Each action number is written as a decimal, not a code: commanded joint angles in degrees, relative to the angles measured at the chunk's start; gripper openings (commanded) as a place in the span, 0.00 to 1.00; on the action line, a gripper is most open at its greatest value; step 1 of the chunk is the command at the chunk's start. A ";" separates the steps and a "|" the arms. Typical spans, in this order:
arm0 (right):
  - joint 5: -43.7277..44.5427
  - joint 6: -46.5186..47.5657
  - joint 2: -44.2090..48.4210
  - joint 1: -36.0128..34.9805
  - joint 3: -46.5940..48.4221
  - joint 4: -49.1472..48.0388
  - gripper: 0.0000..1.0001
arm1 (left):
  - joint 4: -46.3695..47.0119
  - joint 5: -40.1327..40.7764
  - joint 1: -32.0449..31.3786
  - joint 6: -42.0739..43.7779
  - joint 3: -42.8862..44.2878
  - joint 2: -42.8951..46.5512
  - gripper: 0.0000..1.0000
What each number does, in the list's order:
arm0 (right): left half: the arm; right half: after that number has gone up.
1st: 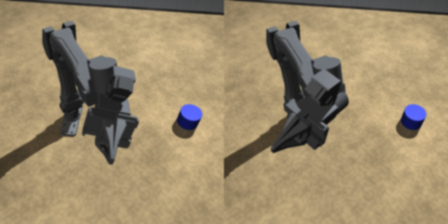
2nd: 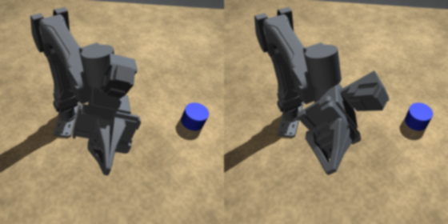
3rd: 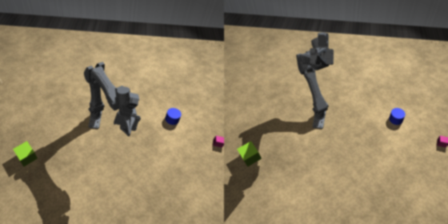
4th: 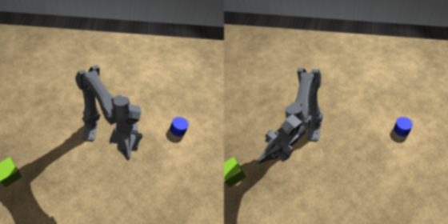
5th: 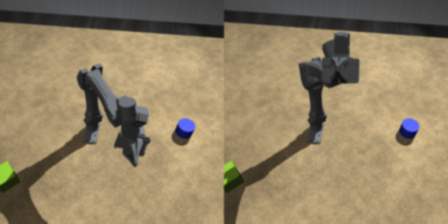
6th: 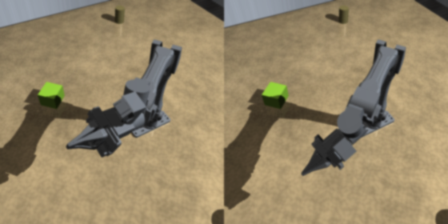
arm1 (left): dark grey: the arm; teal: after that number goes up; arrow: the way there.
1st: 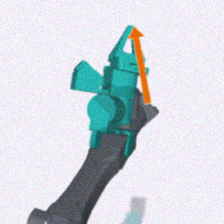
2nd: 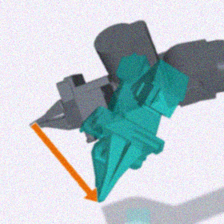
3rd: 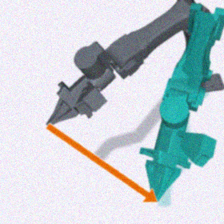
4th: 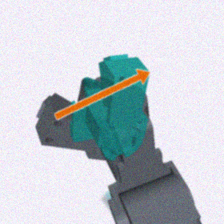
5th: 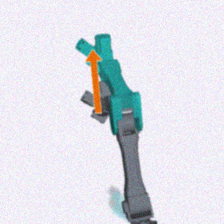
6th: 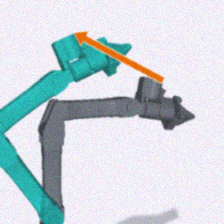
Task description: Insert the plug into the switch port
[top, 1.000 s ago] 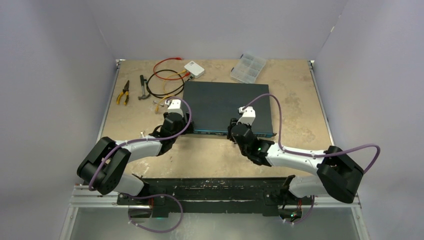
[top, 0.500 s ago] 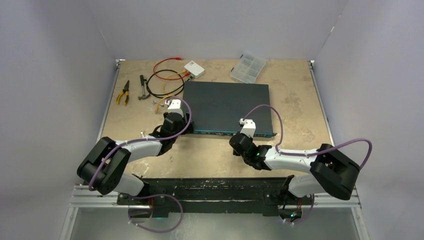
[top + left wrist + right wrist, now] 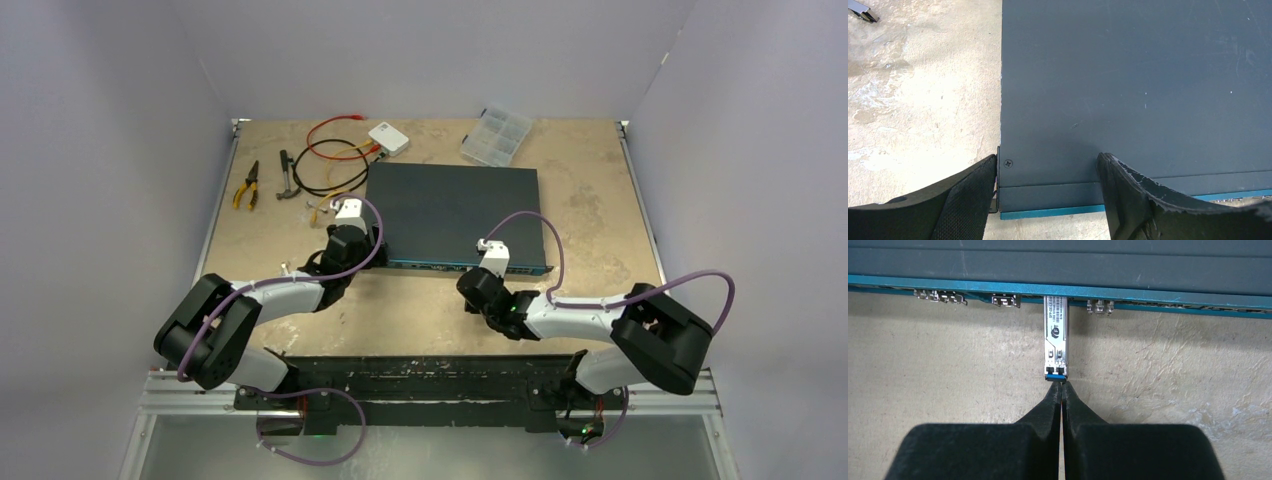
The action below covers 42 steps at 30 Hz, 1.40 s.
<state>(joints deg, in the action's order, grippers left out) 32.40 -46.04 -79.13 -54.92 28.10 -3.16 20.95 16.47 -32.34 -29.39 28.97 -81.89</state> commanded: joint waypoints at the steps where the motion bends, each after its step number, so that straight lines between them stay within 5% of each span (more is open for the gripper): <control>1: 2.72 0.70 -0.37 -0.12 1.44 -2.32 0.00 | -8.35 -6.01 -1.85 -3.13 -2.47 -1.78 0.71; 22: 6.82 6.93 2.36 2.82 6.92 -5.32 0.00 | -8.73 -5.88 -1.85 -3.04 -2.59 -1.02 0.71; 42: 3.66 13.75 -5.62 8.47 10.61 -14.93 0.00 | -8.63 -6.08 -1.85 -3.11 -2.78 -1.04 0.71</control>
<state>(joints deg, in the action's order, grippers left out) 31.81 -34.44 -84.14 -49.12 33.80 -6.81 20.95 16.47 -32.34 -29.39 28.97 -81.89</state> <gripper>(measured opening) 0.002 0.712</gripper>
